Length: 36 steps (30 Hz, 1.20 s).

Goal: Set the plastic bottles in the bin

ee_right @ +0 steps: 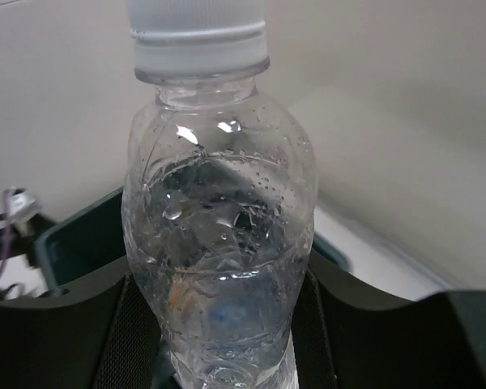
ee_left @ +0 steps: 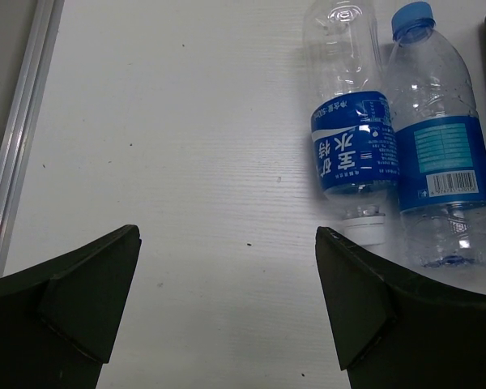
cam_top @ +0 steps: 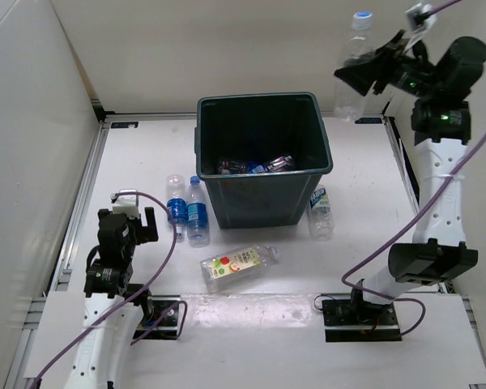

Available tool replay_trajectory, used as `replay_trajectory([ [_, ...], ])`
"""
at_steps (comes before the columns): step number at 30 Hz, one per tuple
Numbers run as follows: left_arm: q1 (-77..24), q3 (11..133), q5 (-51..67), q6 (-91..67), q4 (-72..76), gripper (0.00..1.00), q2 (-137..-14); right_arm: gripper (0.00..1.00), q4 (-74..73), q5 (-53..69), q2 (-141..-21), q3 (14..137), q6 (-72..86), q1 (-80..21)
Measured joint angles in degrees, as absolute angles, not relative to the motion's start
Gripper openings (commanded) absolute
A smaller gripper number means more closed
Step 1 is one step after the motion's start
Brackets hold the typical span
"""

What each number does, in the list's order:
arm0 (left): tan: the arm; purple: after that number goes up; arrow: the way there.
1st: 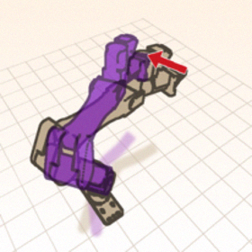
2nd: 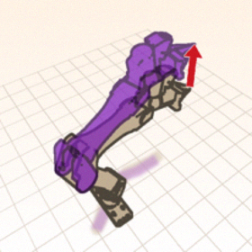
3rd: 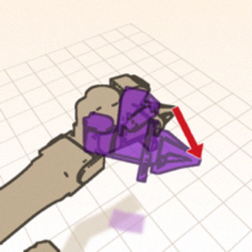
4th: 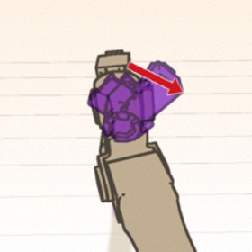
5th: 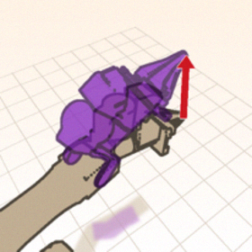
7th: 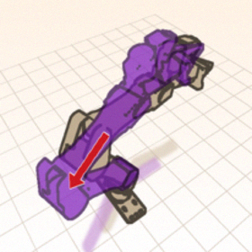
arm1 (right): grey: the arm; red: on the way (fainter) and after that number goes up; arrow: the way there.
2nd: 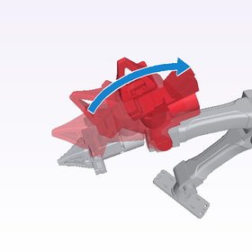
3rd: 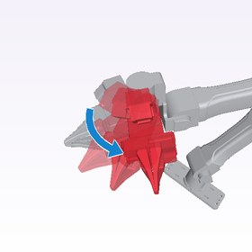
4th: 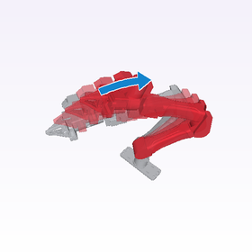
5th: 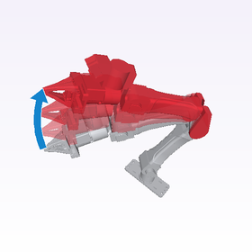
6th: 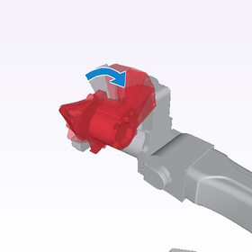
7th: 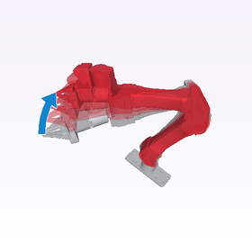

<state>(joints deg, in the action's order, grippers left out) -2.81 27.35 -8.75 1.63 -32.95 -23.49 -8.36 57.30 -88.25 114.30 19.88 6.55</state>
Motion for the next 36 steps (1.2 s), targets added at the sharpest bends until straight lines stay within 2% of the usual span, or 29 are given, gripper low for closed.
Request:
replay_trajectory([
  [3,-2.8,27.4,-9.3,1.5,-33.0,1.00,-22.9,0.00,-8.0,58.6,-88.2,110.5,19.8,2.3],
  [8,-2.8,27.4,-10.1,1.3,-32.9,1.00,-21.7,0.00,-17.0,57.5,-86.8,105.1,6.2,-6.4],
  [11,-2.8,27.4,-10.2,1.1,-33.0,1.00,-21.8,0.09,-22.8,57.0,-85.4,102.8,-2.1,-11.7],
  [13,-2.8,27.4,-10.3,1.0,-32.9,1.00,-21.8,0.24,-26.1,56.2,-84.2,101.6,-5.8,-13.5],
  [14,-2.8,27.4,-10.4,1.0,-32.9,1.00,-21.8,0.37,-27.6,55.7,-83.8,101.3,-6.9,-14.2],
  [15,-2.8,27.4,-10.4,1.0,-33.0,1.00,-21.9,0.57,-28.7,55.3,-83.4,101.3,-7.6,-14.6],
  [16,-2.8,27.4,-10.5,1.0,-32.9,1.00,-22.0,0.90,-29.3,54.7,-83.1,101.3,-8.0,-14.9],
  [24,-2.8,27.4,-10.5,1.0,-32.9,1.00,-22.5,0.90,-29.5,44.0,-82.4,106.2,-5.1,-13.9],
  [26,-2.8,27.4,-10.5,1.0,-32.9,1.00,-22.5,0.90,-26.3,40.7,-81.7,107.6,-1.1,-9.7],
  [31,-2.8,27.4,-10.6,1.0,-32.9,1.00,-22.7,0.90,-19.6,34.1,-78.6,104.4,10.4,8.9],
  [36,-2.8,27.4,-10.7,-0.1,-32.9,1.00,-23.5,0.90,-26.9,35.0,-80.4,98.2,10.1,14.3],
])
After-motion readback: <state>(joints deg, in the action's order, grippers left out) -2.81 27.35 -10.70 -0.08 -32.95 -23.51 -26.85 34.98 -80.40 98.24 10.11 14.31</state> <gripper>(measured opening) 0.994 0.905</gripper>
